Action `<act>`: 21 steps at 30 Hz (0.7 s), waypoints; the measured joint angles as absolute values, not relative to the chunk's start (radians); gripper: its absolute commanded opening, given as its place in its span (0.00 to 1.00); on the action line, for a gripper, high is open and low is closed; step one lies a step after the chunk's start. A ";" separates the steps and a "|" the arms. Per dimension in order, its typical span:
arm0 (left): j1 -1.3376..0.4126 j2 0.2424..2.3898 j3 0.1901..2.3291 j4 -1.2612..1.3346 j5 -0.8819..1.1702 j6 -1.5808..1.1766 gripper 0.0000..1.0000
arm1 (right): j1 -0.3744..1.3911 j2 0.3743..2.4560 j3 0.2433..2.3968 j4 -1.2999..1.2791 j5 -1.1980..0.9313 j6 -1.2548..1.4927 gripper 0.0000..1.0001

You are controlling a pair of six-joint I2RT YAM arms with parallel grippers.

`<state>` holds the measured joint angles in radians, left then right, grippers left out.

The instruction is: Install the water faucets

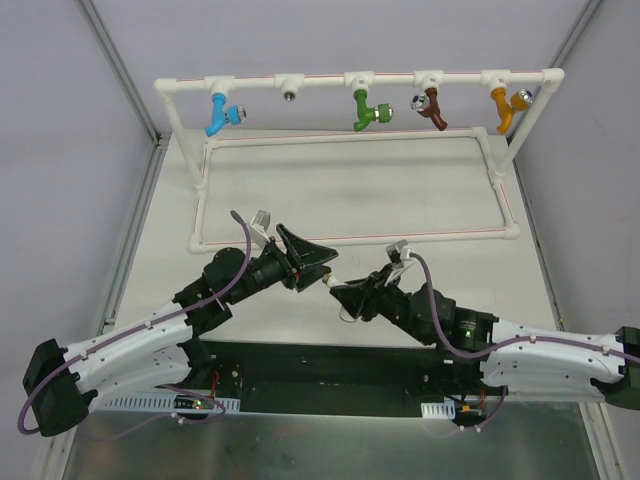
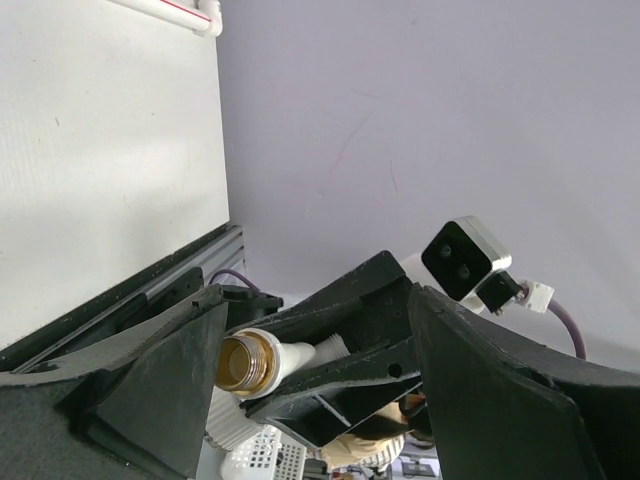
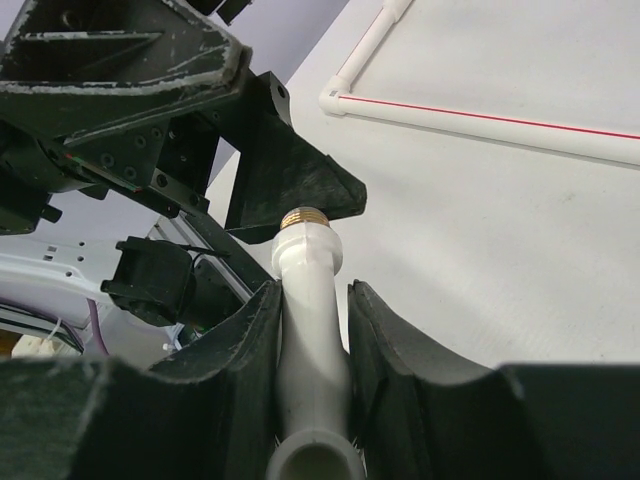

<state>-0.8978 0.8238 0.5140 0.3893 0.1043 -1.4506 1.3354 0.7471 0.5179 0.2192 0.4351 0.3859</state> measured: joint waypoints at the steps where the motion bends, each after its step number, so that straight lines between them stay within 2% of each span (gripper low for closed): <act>1: -0.898 0.828 0.516 0.389 0.105 -1.451 0.75 | 1.342 0.747 0.518 0.219 0.443 0.379 0.00; 14: -0.898 0.836 0.519 0.331 0.103 -1.461 0.73 | 1.396 0.732 0.560 0.244 0.524 0.291 0.00; 21: -0.898 0.836 0.519 0.329 0.104 -1.480 0.73 | 1.410 0.851 0.582 0.252 0.599 0.266 0.00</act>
<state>-0.8978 0.8356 0.5186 0.3294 0.1036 -1.4799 1.4097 0.8509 0.5823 0.2520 0.5995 0.2665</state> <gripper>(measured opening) 0.731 0.349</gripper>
